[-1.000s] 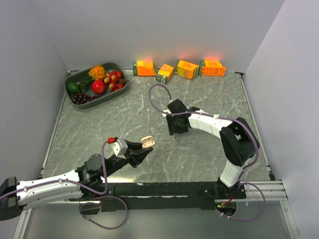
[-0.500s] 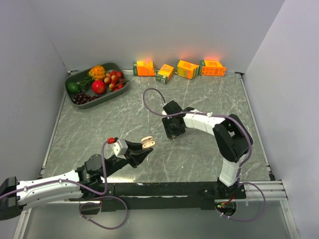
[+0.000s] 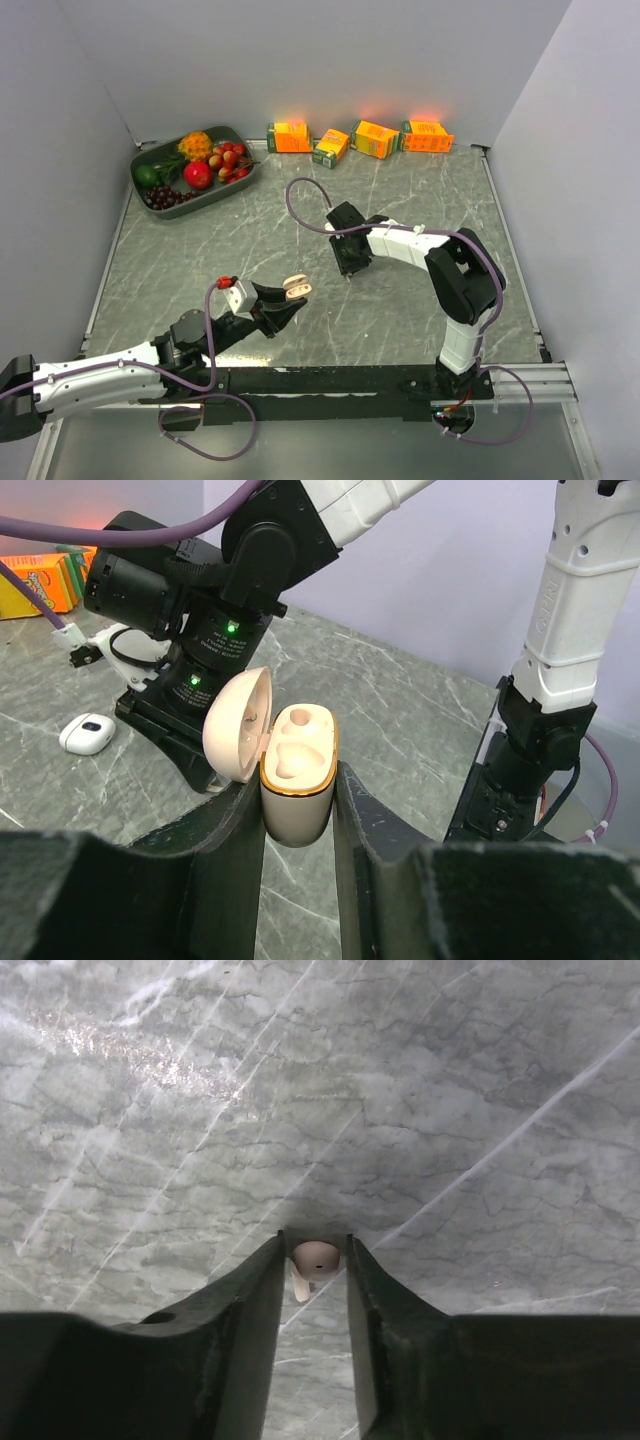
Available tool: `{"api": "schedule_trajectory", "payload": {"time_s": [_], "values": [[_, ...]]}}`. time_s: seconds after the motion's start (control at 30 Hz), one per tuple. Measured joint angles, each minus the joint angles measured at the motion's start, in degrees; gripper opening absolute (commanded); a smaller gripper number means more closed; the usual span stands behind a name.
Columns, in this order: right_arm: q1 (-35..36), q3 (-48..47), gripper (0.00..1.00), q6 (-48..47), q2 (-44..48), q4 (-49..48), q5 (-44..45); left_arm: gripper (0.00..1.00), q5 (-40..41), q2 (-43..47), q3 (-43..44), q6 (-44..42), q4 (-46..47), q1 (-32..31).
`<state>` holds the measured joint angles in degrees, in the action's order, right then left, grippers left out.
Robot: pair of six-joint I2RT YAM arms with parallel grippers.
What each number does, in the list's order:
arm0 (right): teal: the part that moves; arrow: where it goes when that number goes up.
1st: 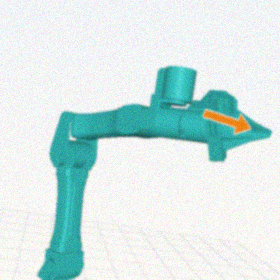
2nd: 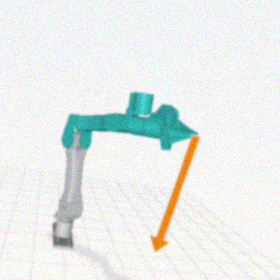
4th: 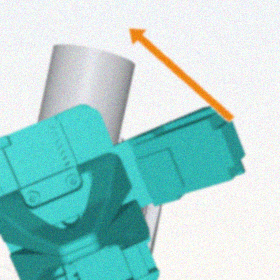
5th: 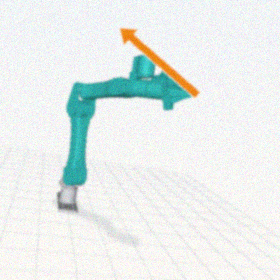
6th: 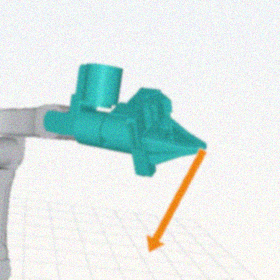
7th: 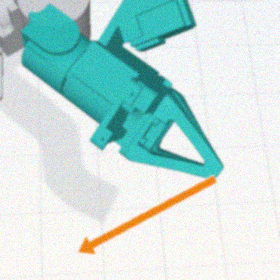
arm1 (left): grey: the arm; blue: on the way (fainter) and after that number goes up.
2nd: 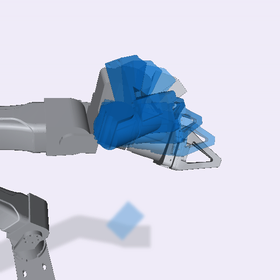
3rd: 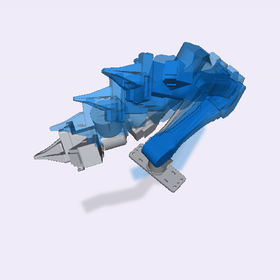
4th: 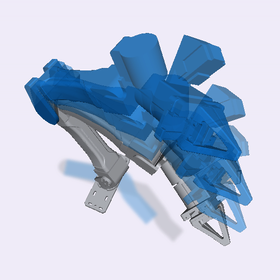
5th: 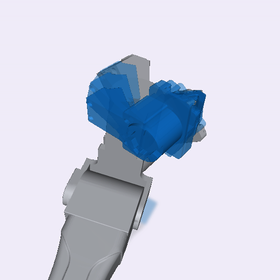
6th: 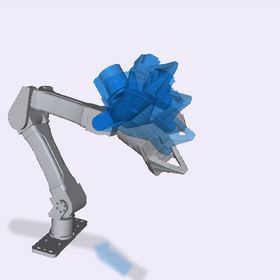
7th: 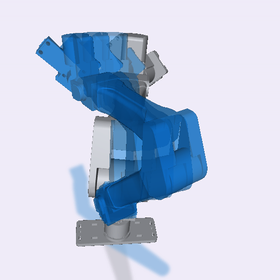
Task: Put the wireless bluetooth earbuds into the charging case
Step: Pick up the earbud from the center of the board.
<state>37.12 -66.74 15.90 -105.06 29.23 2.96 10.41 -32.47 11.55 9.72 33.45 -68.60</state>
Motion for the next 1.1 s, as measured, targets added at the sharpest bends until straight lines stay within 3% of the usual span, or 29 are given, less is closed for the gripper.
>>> {"api": "schedule_trajectory", "payload": {"time_s": [0.13,0.37,0.73,1.1], "values": [[0.00,0.02,0.28,0.02,-0.04,-0.02,0.24,0.01,0.00,0.02,0.00,0.00,-0.11,-0.02],[0.00,0.33,0.00,0.35,0.09,-0.52,0.22,0.01,0.00,0.07,0.00,0.02,-0.33,-0.09],[0.02,2.03,0.00,3.89,3.41,-0.66,0.72,0.01,0.31,0.07,0.00,0.00,-0.31,-0.13],[0.15,8.66,0.00,8.24,26.49,-8.22,4.31,0.01,2.05,0.33,-0.02,-0.11,-0.15,-0.22]]}}
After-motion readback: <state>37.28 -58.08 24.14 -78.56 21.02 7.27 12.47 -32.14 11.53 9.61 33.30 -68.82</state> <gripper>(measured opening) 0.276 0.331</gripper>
